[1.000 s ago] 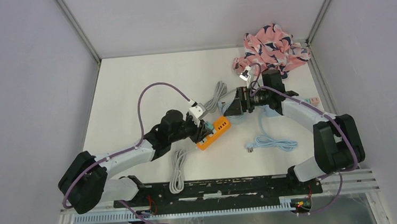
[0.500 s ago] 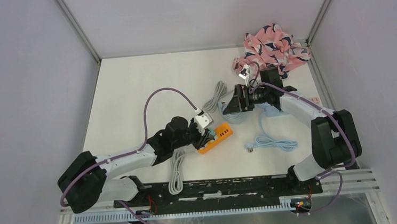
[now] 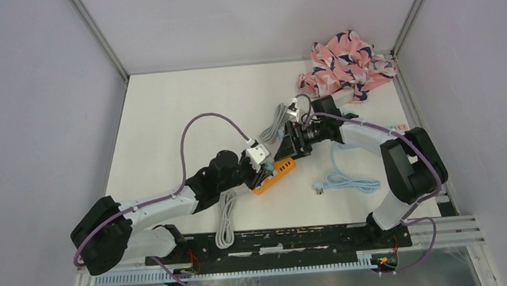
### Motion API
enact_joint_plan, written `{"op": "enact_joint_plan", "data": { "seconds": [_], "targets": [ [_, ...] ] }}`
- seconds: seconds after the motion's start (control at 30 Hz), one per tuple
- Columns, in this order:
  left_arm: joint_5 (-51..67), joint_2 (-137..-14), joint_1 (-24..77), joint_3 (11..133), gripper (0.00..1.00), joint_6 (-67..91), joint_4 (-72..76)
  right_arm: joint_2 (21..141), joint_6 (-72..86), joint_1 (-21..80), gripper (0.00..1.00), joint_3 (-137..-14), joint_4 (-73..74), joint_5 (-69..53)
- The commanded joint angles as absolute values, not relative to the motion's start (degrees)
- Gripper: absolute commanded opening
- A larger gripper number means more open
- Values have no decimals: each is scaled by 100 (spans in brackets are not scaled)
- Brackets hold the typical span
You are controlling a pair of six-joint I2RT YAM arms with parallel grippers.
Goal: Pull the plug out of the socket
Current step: Remove the plug from the socket.
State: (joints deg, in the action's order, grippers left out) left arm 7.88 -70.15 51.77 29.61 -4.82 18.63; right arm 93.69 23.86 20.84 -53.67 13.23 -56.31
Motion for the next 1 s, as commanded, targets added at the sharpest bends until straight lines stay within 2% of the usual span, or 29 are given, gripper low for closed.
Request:
{"op": "enact_joint_plan", "data": {
  "seconds": [0.0, 0.2, 0.27, 0.43, 0.5, 0.53, 0.57, 0.7, 0.73, 0.8, 0.97],
  "targets": [
    [579, -6655, 5209, 2954, 3, -729, 2551, 9558, 2472, 2211, 86, -5741, 1428, -5898],
    [457, -6446, 5216, 2850, 3, -779, 2593, 9627, 2471, 2263, 71, -5793, 1439, -6088],
    [436, -6418, 5214, 2838, 3, -785, 2584, 9651, 2472, 2283, 62, -5830, 1456, -6202],
    [404, -6356, 5219, 2824, 3, -762, 2600, 9700, 2479, 2343, 27, -5908, 1461, -6490],
    [421, -6311, 5217, 2821, 3, -720, 2623, 9695, 2468, 2355, 15, -5970, 1460, -6661],
    [436, -6291, 5215, 2808, 7, -670, 2639, 9692, 2462, 2356, 12, -5991, 1459, -6735],
    [446, -6266, 5214, 2798, 16, -608, 2680, 9679, 2465, 2357, 9, -6008, 1455, -6789],
    [489, -6170, 5214, 2650, 59, -179, 2979, 9606, 2470, 2358, 4, -6030, 1442, -6821],
    [482, -6125, 5219, 2623, 67, -66, 3014, 9594, 2462, 2363, 3, -6036, 1441, -6828],
    [419, -6001, 5206, 2575, 77, 145, 3024, 9583, 2393, 2360, 2, -6066, 1517, -6840],
    [65, -5470, 5210, 2609, 97, 641, 2633, 9555, 2132, 2347, 1, -6138, 1744, -6889]
  ]
}}
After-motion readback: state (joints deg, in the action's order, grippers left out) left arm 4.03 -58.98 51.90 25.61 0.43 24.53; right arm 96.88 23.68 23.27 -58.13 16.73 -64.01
